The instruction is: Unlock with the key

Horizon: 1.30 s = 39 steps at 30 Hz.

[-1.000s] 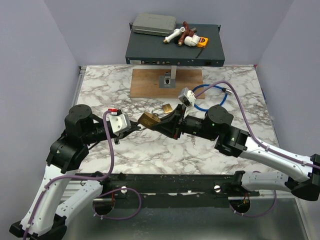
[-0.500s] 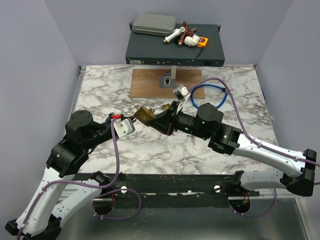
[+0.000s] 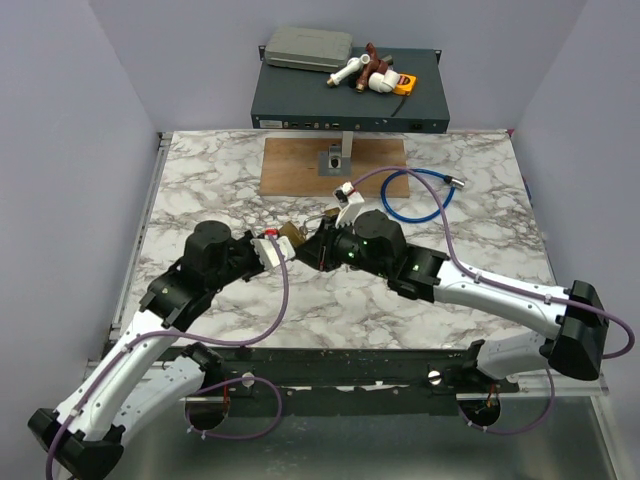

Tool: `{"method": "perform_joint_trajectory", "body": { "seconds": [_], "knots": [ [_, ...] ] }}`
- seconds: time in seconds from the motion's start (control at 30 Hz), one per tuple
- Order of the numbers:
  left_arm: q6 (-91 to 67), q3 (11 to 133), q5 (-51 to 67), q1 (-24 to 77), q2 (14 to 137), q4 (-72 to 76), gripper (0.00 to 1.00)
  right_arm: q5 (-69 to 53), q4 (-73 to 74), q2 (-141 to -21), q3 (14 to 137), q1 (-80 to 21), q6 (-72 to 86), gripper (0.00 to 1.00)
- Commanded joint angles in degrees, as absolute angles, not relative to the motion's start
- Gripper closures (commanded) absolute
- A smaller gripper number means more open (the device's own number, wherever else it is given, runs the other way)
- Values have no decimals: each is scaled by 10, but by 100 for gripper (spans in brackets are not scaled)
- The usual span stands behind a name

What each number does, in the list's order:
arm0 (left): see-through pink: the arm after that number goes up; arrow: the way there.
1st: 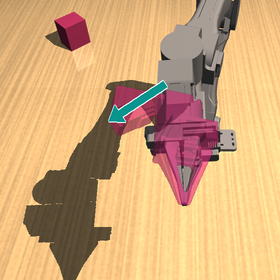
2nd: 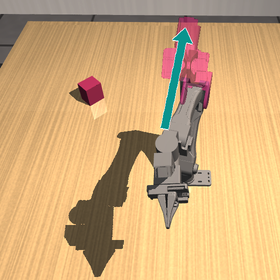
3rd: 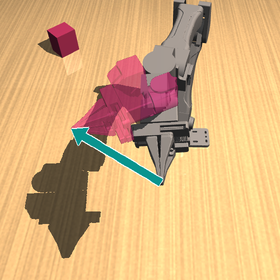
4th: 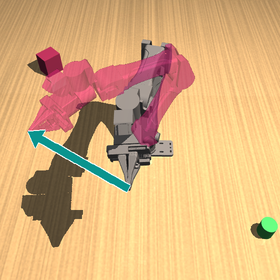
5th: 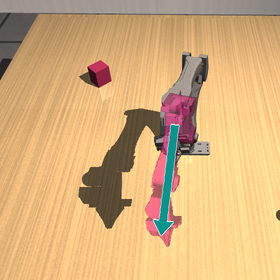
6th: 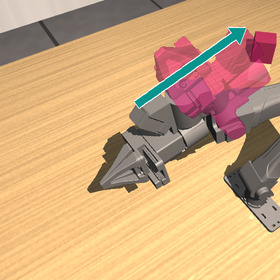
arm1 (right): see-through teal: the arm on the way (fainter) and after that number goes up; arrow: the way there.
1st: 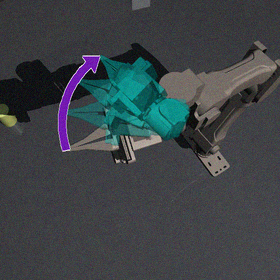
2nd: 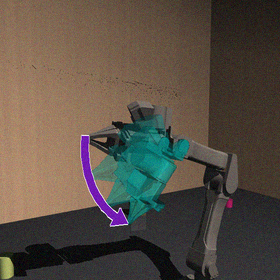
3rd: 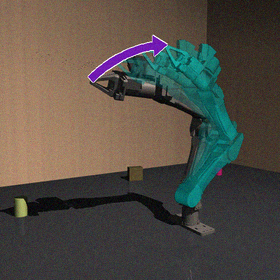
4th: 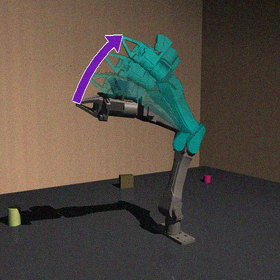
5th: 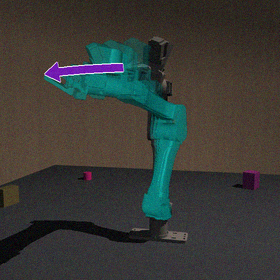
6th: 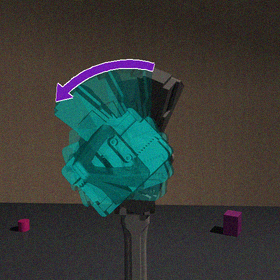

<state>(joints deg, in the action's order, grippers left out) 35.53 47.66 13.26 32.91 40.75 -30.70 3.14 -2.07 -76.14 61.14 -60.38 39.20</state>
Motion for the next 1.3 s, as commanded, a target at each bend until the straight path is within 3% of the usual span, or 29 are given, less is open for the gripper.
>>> {"method": "perform_joint_trajectory", "body": {
  "seconds": [0.0, 0.1, 0.17, 0.2, 0.27, 0.57, 0.87, 1.07, 1.27],
  "knots": [
    [379, 443, 235, 360, 436, -383, 97, 73, -159, -784, 608, -557, 424, 99],
    [355, 440, 249, 360, 450, -394, 89, 52, -170, -806, 603, -545, 430, 99],
    [338, 441, 255, 360, 457, -403, 76, 42, -175, -819, 600, -541, 430, 99],
    [330, 442, 257, 359, 460, -409, 64, 37, -178, -824, 599, -539, 429, 99],
    [311, 446, 260, 358, 468, -427, 55, 25, -185, -836, 597, -536, 430, 99],
    [240, 493, 319, 290, 464, -490, 35, -20, -201, -874, 599, -524, 434, 99],
    [232, 577, 310, 152, 449, -525, 30, -109, -254, -954, 615, -522, 446, 99],
    [204, 644, 317, 47, 481, -532, 29, -206, -370, -1048, 650, -521, 469, 99],
    [192, 660, 318, 23, 486, -516, 26, -251, -545, -1111, 649, -521, 519, 99]
  ]
}}
